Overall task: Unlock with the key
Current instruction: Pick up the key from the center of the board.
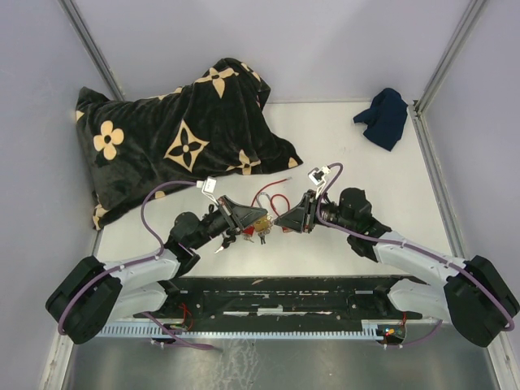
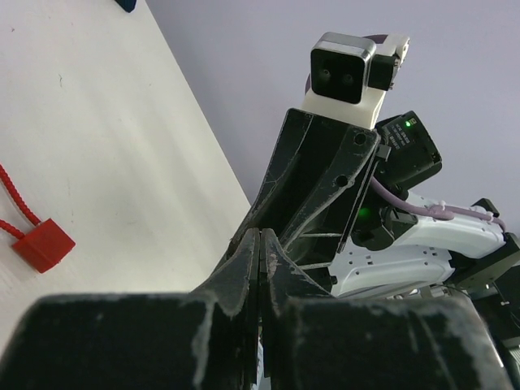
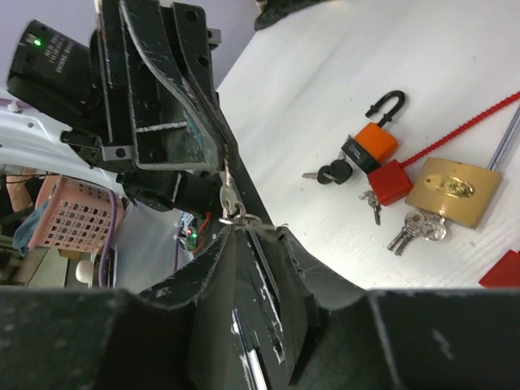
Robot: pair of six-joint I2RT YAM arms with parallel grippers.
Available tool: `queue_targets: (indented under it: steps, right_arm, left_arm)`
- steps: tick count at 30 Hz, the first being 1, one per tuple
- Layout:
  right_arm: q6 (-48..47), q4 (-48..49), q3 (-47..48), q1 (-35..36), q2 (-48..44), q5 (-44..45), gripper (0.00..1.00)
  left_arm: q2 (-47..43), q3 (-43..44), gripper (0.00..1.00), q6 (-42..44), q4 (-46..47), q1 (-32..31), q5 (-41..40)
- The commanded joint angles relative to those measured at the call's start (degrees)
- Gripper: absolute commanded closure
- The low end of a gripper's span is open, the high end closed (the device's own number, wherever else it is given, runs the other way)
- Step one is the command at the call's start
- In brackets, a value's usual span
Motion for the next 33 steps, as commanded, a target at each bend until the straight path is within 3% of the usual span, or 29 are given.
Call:
queue_targets:
  steps: [1, 6, 10, 21, 33]
  right_arm:
    - [-3.4, -3.1, 3.0, 0.2, -1.7, 0.8, 0.64]
    - [-9.8, -12.6, 5.5, 0.2, -6.7, 3.1, 0.59]
    - [-11.0, -14.1, 7.2, 0.1, -8.5, 3.1, 0.57]
    - [-3.7, 0.5, 7.8, 1.6, -0.7, 1.1, 0.53]
    - [1.5, 10.8, 6.8, 2.9, 4.7, -1.5, 0.58]
  left_arm:
    - [-0.8, 0.0, 0.97, 2.9, 1.1, 0.1, -0.5]
    - [-1.6, 0.6, 0.97, 4.7, -1.1, 0.1, -0.6]
    - [-1.6, 1.4, 0.97, 7.2, -2.0, 0.0, -0.2]
    - [-3.3, 2.9, 0.97, 7.5, 0.5, 0.0, 0.2]
    - [-3.3, 2.6, 0.97, 5.3, 3.2, 0.1, -1.4]
